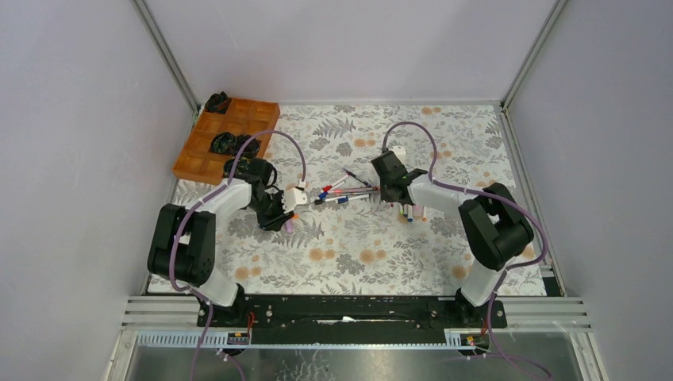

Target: Open the pen caps

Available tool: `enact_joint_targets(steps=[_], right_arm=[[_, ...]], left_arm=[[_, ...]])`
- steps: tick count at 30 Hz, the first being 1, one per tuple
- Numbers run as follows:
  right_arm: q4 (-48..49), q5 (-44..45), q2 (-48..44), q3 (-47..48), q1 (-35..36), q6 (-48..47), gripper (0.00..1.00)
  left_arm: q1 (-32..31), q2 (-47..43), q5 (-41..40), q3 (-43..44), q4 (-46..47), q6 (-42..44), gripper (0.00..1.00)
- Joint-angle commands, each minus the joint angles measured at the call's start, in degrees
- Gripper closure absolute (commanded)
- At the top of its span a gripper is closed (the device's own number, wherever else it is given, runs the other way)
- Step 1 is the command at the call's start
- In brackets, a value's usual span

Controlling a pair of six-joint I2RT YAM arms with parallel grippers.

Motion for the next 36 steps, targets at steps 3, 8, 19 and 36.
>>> enact_joint_targets(steps=[3,8,19,36], right_arm=[[2.2,9.1,4.1,2.1,-0.8,-1.8,1.0],[3.2,8.2,5.3,0.7,-1.4,-1.8,0.93],[3.7,6.2,3.0,-3.2,-1.6,-1.4,0.64],[9.9,-22.7,-4.0,0.0,0.2,-14.8,0.48]], left_arm=[[0.2,-1.9,1.0,-0.4,2.3,-2.3,0.47],[0.2,-5.3,2.3,3.9,-0.9,-5.3,0.14],[0.3,-9.3,6.3,21.6,-11.0,-17.1,0.02],[0.4,-11.2,-3.5,26.6,-7.4,-27.7,0.02]])
